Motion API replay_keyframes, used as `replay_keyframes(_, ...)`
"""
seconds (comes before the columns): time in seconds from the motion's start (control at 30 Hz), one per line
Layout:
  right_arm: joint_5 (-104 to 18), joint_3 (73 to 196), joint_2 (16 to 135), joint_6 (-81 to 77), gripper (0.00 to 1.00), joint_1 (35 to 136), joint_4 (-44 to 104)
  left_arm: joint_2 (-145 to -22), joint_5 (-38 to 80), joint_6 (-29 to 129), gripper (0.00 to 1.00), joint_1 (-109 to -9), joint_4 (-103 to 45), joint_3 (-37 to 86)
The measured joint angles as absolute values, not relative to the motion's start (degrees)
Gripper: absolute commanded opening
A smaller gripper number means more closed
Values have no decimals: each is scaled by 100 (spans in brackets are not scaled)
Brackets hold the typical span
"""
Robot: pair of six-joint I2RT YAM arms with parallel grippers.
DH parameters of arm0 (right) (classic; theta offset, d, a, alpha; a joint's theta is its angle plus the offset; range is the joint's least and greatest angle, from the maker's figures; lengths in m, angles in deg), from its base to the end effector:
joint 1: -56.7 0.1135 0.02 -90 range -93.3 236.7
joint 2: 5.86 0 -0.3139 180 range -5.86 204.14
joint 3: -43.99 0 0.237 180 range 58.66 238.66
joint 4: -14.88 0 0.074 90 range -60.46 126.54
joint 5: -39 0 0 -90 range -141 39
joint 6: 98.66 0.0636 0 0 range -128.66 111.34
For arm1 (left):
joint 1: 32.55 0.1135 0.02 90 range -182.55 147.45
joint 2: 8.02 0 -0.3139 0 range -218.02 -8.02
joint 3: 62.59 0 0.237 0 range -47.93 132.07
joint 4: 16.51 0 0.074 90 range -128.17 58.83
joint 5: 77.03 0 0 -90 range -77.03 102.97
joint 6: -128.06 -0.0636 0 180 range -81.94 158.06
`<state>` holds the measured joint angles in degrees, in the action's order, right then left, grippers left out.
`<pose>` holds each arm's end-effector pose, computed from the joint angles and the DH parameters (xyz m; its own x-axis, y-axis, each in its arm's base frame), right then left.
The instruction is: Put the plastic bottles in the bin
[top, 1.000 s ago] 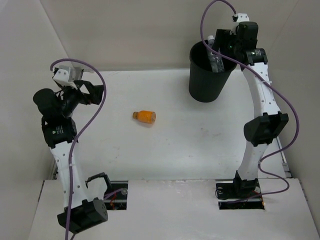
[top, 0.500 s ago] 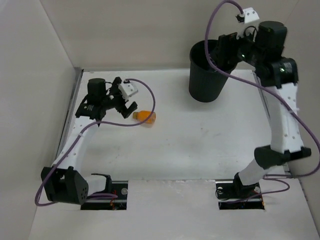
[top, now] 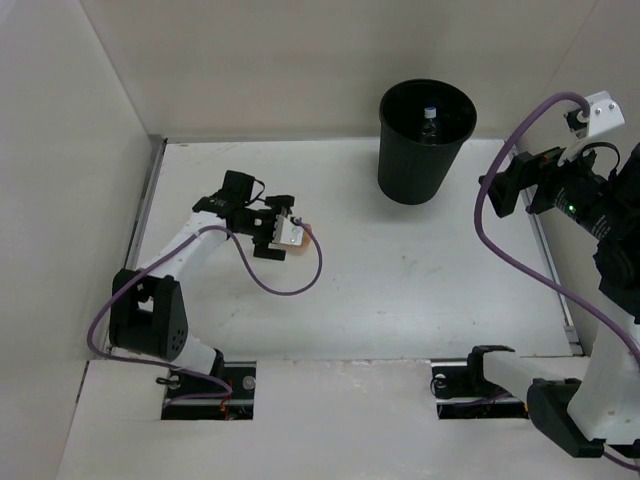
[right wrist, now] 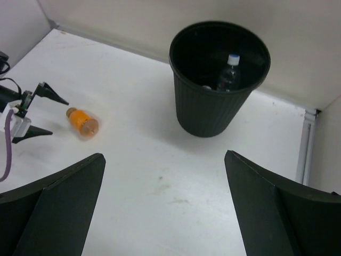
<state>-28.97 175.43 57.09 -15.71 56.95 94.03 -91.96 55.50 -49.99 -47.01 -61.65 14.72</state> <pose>0.0947 0.0243 0.5890 -0.1378 -0.1144 -0.9838 -0.3925 0.9183 -0.0518 0.2769 -0.1158 0.3033 0.5628 0.6154 -0.5518 0.7803 -0.1753 0.6004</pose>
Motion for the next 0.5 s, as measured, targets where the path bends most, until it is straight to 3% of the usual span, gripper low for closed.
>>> replay_keyframes(0.5,-2087,17580,5375,-1182,100,4852,10002,-10739,5233,-5528,100,-5097,-5304,1481)
